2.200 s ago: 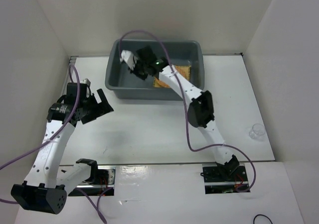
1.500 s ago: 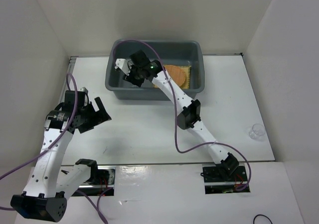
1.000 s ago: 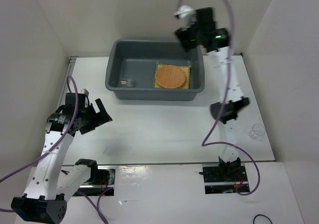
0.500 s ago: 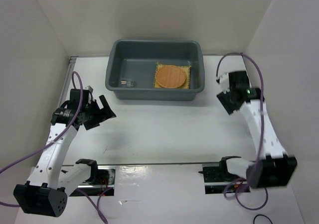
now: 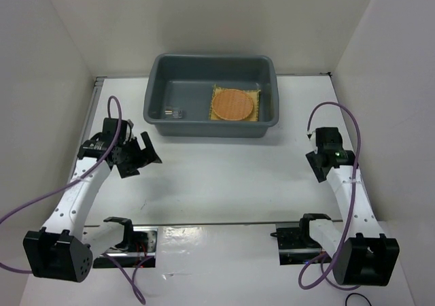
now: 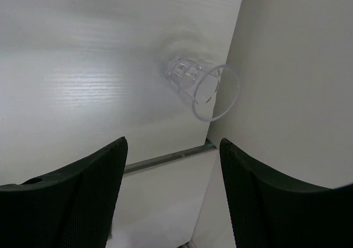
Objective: Place the mixed dishes into the plastic bin
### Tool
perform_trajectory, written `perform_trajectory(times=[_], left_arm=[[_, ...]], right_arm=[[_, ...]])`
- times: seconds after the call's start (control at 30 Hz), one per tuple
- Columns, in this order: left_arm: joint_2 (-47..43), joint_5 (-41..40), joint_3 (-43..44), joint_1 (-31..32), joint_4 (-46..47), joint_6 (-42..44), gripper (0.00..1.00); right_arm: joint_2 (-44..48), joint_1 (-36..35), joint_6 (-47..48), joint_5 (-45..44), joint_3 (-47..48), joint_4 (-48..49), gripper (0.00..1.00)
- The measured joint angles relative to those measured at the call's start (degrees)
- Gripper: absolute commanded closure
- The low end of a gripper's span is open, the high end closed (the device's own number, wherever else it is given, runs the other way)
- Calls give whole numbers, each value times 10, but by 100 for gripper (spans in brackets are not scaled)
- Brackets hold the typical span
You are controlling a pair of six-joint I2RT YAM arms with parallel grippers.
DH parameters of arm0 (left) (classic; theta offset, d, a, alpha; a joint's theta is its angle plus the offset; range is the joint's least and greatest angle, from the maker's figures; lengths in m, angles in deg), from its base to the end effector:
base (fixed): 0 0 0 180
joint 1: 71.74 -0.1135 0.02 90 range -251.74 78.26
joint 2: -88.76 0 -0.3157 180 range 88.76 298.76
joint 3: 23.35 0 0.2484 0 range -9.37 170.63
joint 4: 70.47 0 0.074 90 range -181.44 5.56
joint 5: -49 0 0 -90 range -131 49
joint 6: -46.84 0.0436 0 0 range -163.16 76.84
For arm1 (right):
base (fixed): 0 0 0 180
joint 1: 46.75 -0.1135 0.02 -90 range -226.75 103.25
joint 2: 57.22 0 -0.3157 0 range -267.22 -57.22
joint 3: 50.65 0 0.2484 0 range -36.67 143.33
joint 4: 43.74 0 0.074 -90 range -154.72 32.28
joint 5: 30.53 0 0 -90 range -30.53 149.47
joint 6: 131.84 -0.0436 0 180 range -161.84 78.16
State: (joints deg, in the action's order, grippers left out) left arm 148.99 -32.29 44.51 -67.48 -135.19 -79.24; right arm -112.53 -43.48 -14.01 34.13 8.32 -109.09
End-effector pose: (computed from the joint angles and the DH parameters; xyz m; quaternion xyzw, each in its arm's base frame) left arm 0.1721 -0.0194 0.3222 -0.2415 0.9255 -0.1657 0.2400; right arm 0.1407 -0.0267 0.2891 -0.1488 0.9358 -0.2689 0.1728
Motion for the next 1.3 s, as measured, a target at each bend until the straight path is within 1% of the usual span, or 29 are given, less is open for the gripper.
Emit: perform_trajectory(times=[0.17,0.3,0.4,0.47,0.53,0.77,0.9,1.07,1.13,1.17,1.2,1.27,1.3], left_arm=[[12,1,13,0,-7,17,1],[22,7,24,-1,-11,33,1],[41,12,33,-4,-21,48,1],[58,14,42,-4,-26,59,1],[76,14,53,-4,-30,64,1],[124,22,80,-4,-27,76,1],[135,23,87,-4,-20,76,1],[135,26,86,-4,-16,75,1],[132,26,82,-4,-12,74,1],[129,26,78,-4,-10,74,1],[125,26,73,-4,-9,74,1],[117,26,63,-4,-8,72,1],[112,26,58,-4,-7,72,1]], right_arm=[[-2,7,-20,-28,-33,40,27],[-26,31,-31,-35,-46,61,27],[-62,69,-41,-30,-46,80,27],[-86,109,-46,-18,-45,86,27],[-96,137,-49,-15,-48,89,27],[-96,143,-49,-3,-54,100,27],[-113,145,-43,8,-62,116,27],[-160,183,-21,36,-62,139,28],[-184,201,-11,47,-61,145,32],[-194,207,-7,50,-60,147,36],[-201,211,-2,54,-60,149,47],[-206,214,7,61,-59,151,64],[-206,214,11,65,-56,151,80]])
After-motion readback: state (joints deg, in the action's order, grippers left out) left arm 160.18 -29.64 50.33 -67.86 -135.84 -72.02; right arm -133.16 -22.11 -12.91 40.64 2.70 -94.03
